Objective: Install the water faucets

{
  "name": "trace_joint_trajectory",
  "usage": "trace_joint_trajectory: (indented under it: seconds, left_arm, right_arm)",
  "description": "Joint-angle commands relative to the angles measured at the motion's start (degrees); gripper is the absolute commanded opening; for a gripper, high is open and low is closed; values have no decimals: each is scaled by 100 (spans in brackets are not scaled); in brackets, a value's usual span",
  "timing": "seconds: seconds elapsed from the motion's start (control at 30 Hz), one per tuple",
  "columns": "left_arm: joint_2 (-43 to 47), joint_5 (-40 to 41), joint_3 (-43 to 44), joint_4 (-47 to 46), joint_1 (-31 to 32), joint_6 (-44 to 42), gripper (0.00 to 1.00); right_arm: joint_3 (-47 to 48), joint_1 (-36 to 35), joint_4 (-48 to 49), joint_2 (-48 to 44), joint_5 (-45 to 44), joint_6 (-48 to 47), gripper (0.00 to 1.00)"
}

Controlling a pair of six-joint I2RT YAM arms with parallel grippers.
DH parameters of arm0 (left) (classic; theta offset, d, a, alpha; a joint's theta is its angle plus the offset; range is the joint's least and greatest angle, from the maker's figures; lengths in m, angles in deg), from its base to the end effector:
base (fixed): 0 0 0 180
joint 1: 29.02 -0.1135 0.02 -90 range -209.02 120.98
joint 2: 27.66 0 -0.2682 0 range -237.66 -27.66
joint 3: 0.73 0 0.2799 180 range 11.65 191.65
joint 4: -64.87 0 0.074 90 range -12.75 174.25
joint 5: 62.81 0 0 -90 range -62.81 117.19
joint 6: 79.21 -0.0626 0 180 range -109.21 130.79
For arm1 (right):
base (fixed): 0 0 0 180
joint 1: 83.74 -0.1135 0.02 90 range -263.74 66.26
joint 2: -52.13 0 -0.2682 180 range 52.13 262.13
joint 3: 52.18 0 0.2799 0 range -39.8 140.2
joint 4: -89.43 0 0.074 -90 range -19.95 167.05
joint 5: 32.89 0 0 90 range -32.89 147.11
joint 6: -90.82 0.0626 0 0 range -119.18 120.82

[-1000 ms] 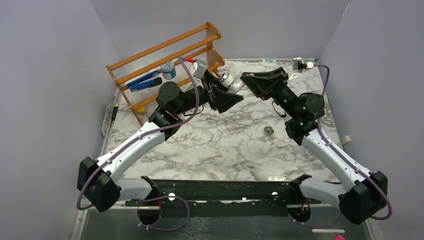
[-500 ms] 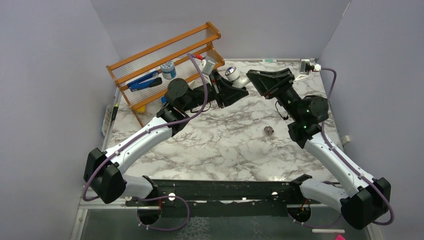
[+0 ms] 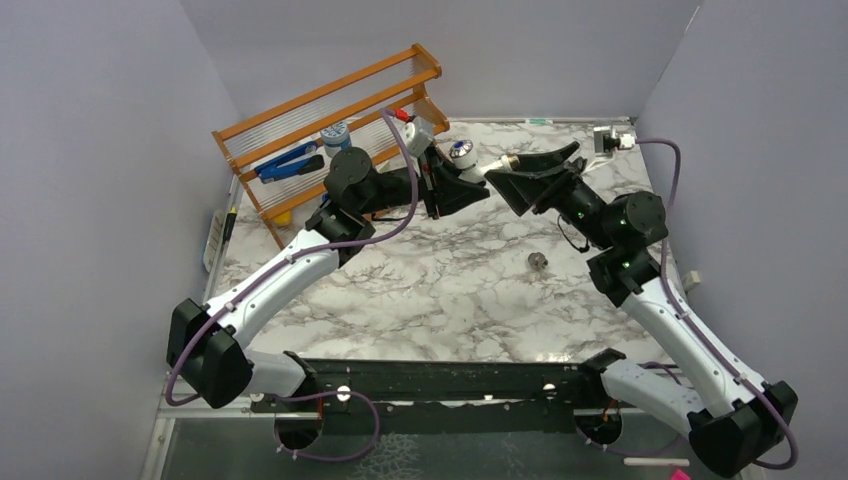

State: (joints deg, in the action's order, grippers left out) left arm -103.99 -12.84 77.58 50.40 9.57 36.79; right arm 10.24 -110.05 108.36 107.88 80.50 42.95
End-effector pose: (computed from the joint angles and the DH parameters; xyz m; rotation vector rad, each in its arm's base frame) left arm 0.2510 -0.2518 0.4183 0.7989 1.2648 -1.3754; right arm 0.2271 0.1400 0.4245 -0.2251 1.2405 1.2746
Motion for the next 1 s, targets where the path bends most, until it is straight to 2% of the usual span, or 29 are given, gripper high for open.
trace_joint_trajectory:
  seconds: [0.0,0.1,0.2,0.33,0.47,0.6,0.73,0.97]
  left_arm:
    - [243,-620,370,724,-71,-851,0]
    - [293,-746,543,1489,-71,-1413,0]
    - [259,-1225,642,2066,-73,-1818,0]
    - [307,-1664,636,2414,-73,-2017,0]
    - [407,-1928,554,2474,-71,-2107,0]
    - [409,-2331,466,2169,-75,-1858,0]
    - [409,-2200,432,2290,-71,-1877,0]
    - [528,-2108,421,2471,-71,-2156,0]
  right_arm:
    - [434,-24,-1366,-555,-204,-1138,86]
    - [646,-24,-1790,-784,2,-1852,88]
    - [1172,-24,-2674,-733,296,-2450,88]
    - [1831,-24,-3765,-574,749,-3094,86]
    - [2221,-25,-4542,-141,1624,-3361,81]
    - [2008,-24,-4286,-72,2377,-3378,81]
    - [1994,-24,-4242,-86,2821,-3511,80]
    - [2168,-24,-4930,-86,2826,-4031,67]
